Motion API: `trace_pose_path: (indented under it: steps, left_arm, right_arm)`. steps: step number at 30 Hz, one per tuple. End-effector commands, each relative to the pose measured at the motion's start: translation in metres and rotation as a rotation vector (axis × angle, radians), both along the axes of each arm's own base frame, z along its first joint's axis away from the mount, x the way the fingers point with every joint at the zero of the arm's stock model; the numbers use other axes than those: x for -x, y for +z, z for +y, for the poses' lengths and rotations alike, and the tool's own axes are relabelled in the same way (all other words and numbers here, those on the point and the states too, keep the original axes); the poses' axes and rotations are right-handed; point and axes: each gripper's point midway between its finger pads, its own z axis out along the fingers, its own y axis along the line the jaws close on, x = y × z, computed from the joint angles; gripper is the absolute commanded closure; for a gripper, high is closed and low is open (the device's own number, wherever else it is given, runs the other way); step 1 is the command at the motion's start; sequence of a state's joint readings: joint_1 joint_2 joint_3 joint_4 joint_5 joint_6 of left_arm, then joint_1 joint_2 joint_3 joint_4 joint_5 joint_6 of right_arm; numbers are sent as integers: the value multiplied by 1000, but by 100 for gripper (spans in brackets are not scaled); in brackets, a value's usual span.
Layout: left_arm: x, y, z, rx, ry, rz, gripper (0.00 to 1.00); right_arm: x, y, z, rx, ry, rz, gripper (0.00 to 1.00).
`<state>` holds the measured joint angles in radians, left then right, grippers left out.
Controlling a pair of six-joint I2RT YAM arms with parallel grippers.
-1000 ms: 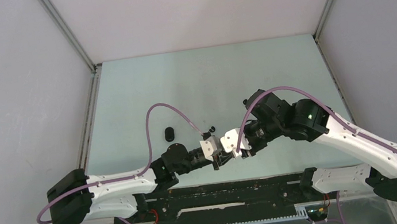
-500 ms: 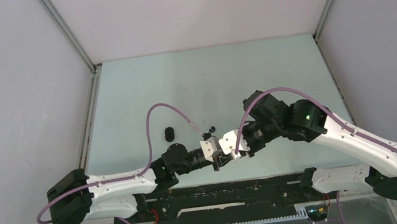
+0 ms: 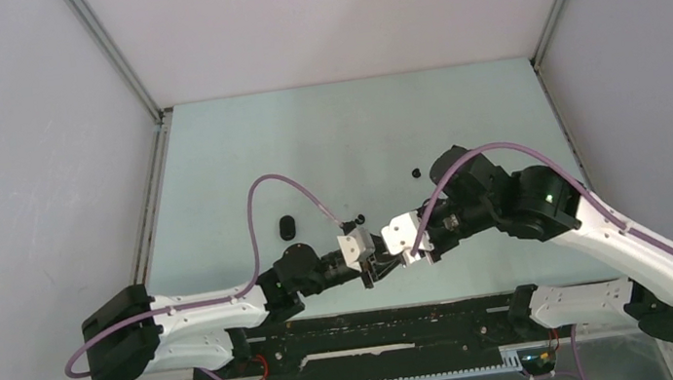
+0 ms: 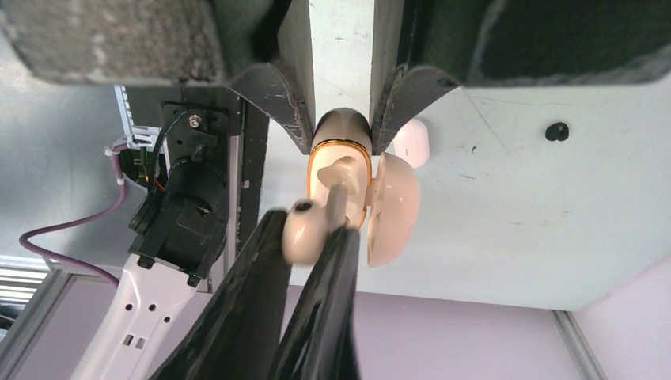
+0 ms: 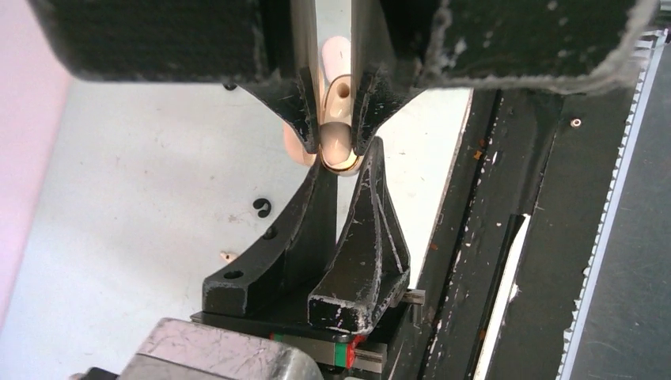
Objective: Insert the wireless bluetooth earbuds into the charging case
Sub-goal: Pick up the earbud from the charging case, then place the earbud in the charging case.
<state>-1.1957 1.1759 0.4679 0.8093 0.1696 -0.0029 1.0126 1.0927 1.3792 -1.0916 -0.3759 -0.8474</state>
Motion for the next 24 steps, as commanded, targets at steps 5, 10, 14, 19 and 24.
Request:
trace_pose_path:
  steps: [5, 10, 14, 19, 24]
  left_arm:
    - [-5, 19, 1, 105, 41, 42, 100]
    - [-5, 20, 4, 120, 44, 32, 100]
    - [-4, 23, 5, 127, 38, 21, 100]
    - [-2, 26, 6, 142, 31, 15, 100]
    - [-1, 26, 7, 144, 25, 13, 100]
  right_arm:
    - [10, 28, -18, -74, -62, -2, 100]
    - [6, 22, -26, -50, -100, 3, 100]
    - [-2, 18, -29, -47, -141, 39, 100]
    - [-8, 17, -30, -54, -172, 75, 100]
    - [-11, 16, -27, -71, -184, 120, 100]
